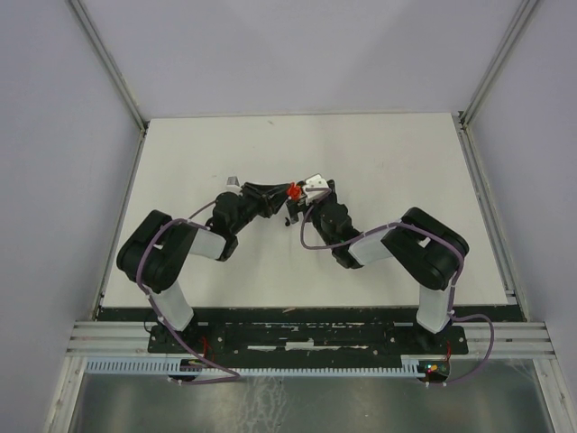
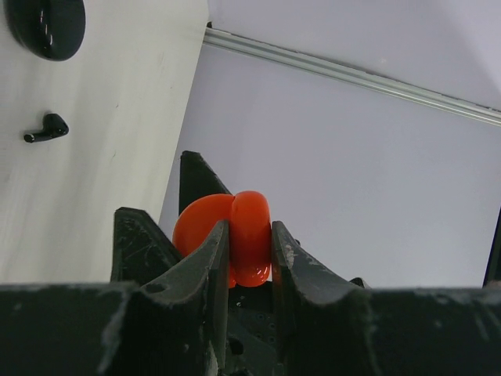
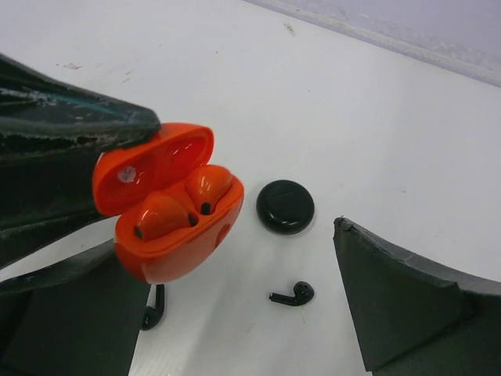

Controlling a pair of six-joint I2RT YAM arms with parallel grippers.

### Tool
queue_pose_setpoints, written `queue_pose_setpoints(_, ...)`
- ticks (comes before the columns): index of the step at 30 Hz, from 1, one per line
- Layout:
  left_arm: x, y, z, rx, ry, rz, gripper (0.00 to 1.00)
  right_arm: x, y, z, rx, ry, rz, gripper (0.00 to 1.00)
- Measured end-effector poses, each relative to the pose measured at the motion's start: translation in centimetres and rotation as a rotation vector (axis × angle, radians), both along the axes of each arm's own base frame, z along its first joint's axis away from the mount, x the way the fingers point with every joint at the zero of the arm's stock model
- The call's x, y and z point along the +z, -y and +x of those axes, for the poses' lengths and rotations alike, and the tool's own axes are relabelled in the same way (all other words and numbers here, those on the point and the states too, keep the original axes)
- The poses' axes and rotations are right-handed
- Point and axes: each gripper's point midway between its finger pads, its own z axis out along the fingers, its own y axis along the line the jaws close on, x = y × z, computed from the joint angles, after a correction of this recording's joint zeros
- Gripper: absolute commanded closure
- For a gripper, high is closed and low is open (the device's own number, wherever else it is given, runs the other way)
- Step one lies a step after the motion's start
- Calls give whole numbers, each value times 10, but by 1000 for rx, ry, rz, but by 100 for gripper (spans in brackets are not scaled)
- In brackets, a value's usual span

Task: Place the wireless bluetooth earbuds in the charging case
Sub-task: Close the charging case.

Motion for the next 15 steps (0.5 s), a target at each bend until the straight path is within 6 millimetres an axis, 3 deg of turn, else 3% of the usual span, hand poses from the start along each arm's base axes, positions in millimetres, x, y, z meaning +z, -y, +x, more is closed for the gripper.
queue_pose_setpoints(15, -8, -1, -3, -5, -2, 0, 97, 10, 22, 4, -101, 80, -48, 1)
